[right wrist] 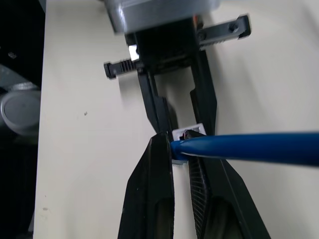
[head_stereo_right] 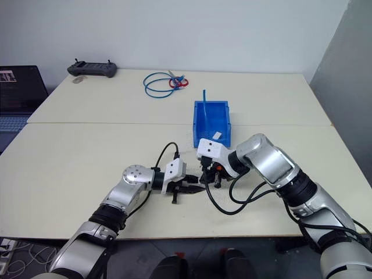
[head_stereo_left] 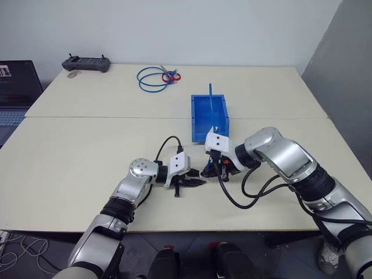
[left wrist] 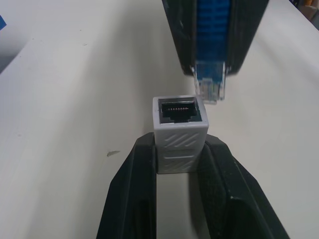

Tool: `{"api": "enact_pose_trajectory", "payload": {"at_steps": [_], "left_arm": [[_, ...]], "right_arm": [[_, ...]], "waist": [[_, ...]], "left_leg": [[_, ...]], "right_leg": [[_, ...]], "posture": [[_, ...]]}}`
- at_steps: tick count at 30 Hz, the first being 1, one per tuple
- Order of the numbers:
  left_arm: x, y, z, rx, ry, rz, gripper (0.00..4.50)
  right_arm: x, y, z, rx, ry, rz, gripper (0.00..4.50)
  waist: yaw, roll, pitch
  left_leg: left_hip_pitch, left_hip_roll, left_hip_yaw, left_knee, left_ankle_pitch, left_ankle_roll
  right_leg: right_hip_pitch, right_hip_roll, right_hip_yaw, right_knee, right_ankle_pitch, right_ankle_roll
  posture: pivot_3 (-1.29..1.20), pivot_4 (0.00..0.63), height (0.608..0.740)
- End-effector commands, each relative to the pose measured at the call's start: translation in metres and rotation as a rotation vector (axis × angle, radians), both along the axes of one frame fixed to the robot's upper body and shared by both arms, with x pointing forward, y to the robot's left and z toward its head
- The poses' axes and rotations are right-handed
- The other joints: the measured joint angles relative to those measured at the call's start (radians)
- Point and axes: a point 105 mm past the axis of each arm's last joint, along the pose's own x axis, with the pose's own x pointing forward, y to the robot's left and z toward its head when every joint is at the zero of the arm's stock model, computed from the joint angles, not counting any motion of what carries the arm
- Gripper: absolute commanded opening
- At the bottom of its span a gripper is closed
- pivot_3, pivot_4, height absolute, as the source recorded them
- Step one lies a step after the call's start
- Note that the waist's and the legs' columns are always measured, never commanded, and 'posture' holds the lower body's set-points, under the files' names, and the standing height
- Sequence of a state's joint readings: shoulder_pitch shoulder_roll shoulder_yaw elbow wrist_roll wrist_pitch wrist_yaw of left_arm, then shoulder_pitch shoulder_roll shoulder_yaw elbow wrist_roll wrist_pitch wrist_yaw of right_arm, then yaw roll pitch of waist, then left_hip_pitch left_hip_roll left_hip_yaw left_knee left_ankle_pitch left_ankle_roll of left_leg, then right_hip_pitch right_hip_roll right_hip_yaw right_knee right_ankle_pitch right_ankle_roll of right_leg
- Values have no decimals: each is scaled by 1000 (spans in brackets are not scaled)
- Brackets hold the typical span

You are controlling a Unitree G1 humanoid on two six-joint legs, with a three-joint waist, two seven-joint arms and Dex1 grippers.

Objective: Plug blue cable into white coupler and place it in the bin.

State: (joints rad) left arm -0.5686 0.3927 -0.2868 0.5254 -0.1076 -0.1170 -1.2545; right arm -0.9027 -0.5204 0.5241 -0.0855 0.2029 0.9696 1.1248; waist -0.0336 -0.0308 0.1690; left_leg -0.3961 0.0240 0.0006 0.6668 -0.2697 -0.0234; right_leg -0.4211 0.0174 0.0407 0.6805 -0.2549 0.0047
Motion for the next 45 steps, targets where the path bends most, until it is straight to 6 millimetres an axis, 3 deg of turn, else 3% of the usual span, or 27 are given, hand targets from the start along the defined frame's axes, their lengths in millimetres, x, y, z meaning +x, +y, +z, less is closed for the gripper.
{"api": "enact_pose_trajectory", "payload": {"at_steps": [1, 6, 23, 45], "left_arm": [[-6, 1, -11, 41, 29, -14, 803], [-5, 2, -11, 43, 29, -13, 803], [-4, 6, -9, 49, 32, -11, 803], [-6, 11, -10, 60, 38, -11, 803]], "right_arm": [[6, 6, 27, 71, -56, -10, 149], [6, 6, 32, 85, -50, -10, 149], [6, -2, -6, 35, -100, 9, 149], [-10, -1, -12, 43, -70, 49, 149]], "waist": [[1, 0, 0], [2, 0, 0], [1, 0, 0], [1, 0, 0]], "left_leg": [[0, 0, 0, 0, 0, 0], [-1, 0, -1, 0, 0, 0], [-1, 0, -1, 0, 0, 0], [0, 0, -1, 0, 0, 0]], "right_leg": [[0, 0, 0, 0, 0, 0], [0, 0, 0, 0, 1, -2], [0, 0, 0, 0, 1, -1], [0, 0, 0, 0, 0, 0]], "posture": [[0, 150, 740], [0, 150, 740], [0, 150, 740], [0, 150, 740]]}}
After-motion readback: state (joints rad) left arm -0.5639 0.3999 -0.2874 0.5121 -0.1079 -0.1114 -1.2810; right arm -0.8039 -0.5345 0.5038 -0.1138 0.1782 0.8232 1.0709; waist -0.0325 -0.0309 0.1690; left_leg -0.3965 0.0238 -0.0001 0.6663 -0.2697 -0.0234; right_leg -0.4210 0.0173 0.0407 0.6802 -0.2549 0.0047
